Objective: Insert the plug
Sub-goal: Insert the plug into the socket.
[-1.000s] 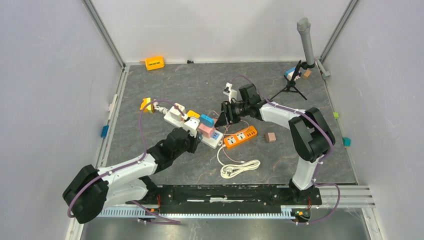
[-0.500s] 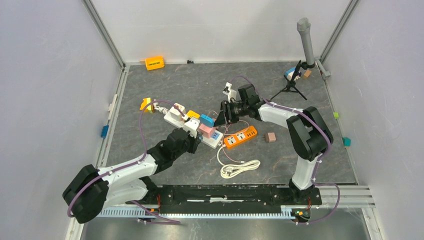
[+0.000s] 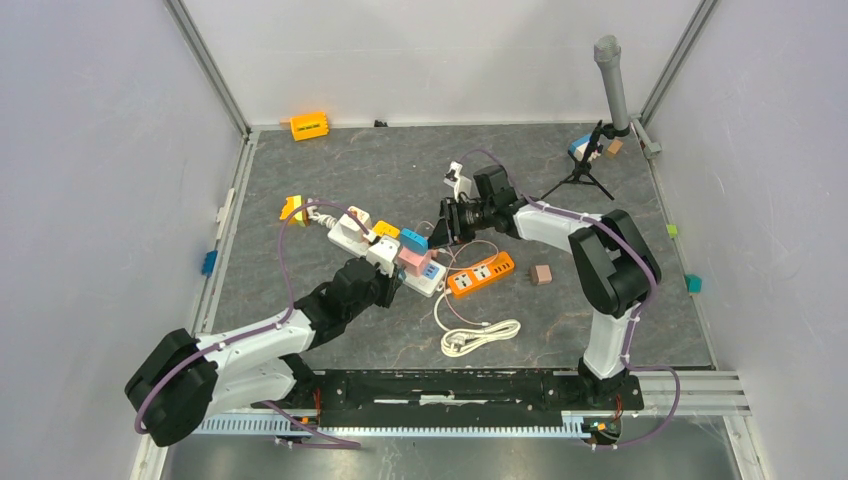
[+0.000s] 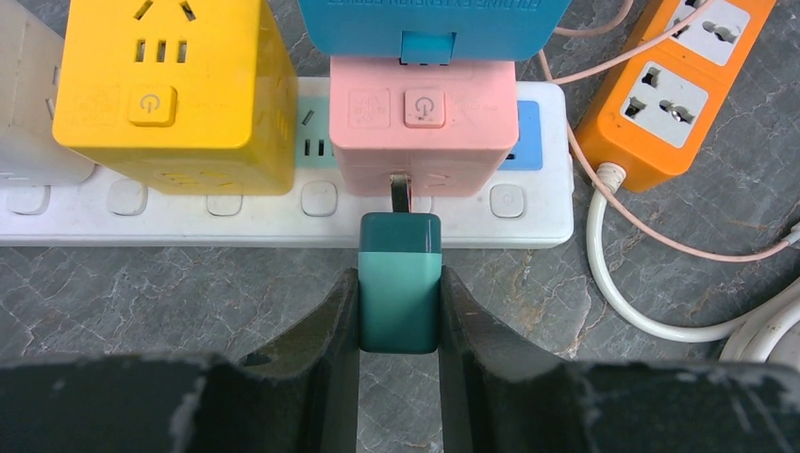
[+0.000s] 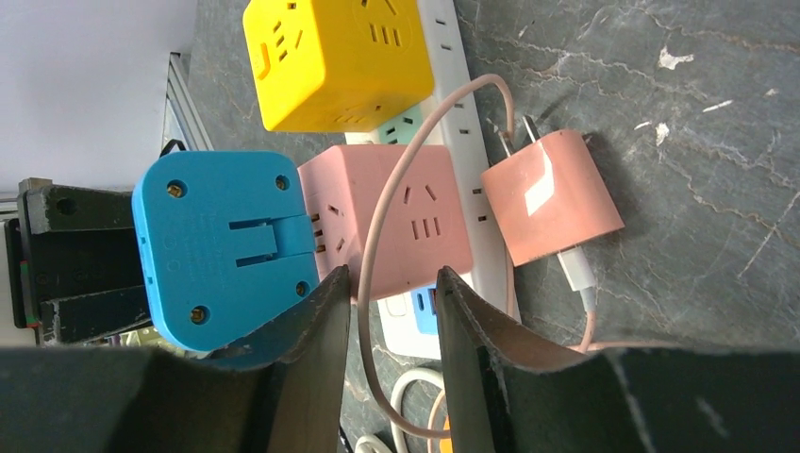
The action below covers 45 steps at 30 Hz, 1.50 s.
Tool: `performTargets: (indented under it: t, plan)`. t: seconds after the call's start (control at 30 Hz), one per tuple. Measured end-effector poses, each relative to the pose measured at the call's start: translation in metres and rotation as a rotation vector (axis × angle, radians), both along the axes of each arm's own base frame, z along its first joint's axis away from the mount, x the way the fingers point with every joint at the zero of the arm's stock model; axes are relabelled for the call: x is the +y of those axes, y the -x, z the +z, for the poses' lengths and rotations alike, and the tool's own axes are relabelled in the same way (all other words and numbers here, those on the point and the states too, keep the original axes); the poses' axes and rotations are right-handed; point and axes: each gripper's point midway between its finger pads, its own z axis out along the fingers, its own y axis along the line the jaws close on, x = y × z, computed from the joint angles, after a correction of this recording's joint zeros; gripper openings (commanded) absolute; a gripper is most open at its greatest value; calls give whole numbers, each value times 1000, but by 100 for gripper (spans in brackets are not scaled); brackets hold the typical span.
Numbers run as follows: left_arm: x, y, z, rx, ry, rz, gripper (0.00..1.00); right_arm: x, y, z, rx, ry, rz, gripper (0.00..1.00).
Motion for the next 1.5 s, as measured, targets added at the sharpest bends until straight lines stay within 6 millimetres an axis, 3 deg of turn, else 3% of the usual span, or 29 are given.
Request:
performTargets:
  t: [0.77, 1.17, 1.5]
  plan:
    - [-3, -6, -12, 64, -71, 48, 2, 5, 0, 1, -35, 0, 34, 38]
    - [13, 4, -19, 119, -117, 118, 2, 5, 0, 1, -38, 0, 36, 37]
    - [9, 6, -19, 119, -121, 102, 2, 5, 0, 1, -40, 0, 38, 37]
